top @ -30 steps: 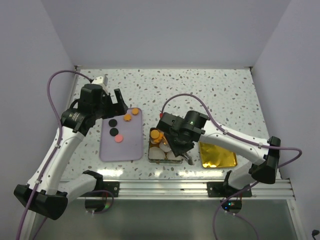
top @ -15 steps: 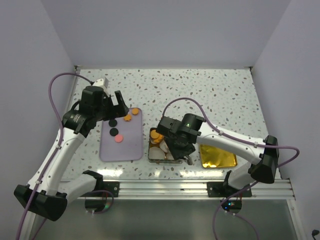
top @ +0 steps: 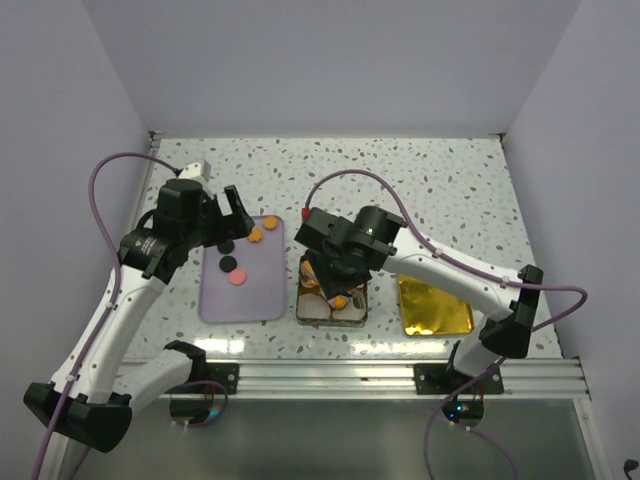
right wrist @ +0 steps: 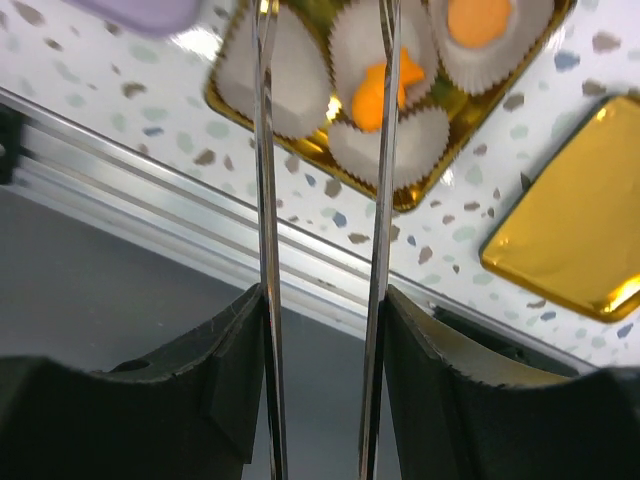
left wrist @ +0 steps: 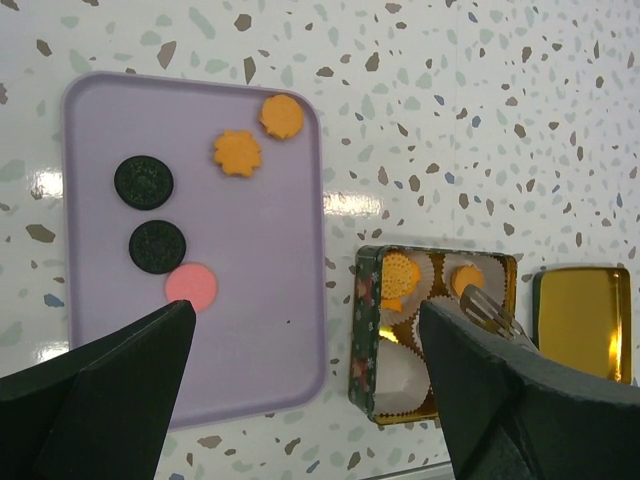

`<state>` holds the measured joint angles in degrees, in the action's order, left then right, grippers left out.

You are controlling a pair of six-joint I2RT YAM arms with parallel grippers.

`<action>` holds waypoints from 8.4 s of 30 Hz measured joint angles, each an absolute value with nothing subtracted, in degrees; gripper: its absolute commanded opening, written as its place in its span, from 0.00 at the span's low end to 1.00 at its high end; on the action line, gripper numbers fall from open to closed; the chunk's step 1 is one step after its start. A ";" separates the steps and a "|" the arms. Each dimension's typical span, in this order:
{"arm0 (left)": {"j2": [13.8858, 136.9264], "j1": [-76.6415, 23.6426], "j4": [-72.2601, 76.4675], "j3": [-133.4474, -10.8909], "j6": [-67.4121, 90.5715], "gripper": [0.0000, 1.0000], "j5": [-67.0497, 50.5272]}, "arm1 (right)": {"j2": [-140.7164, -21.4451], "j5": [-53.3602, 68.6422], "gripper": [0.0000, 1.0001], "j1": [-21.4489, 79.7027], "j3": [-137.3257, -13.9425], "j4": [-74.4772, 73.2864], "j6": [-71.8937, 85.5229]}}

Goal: Pack the cookies

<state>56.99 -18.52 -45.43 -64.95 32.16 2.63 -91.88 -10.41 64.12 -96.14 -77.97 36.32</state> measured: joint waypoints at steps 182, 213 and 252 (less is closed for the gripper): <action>52.47 -18.20 -62.00 -74.85 29.43 1.00 18.83 | -137.14 -1.91 0.55 56.18 -139.50 -77.12 22.20; 56.60 -18.20 -60.88 -76.05 28.71 1.00 18.13 | -124.18 -2.59 0.34 50.98 -131.48 -75.13 24.45; 70.67 -19.59 -38.50 -65.30 31.09 1.00 -2.61 | -72.07 2.31 0.38 61.71 -73.41 -77.80 41.95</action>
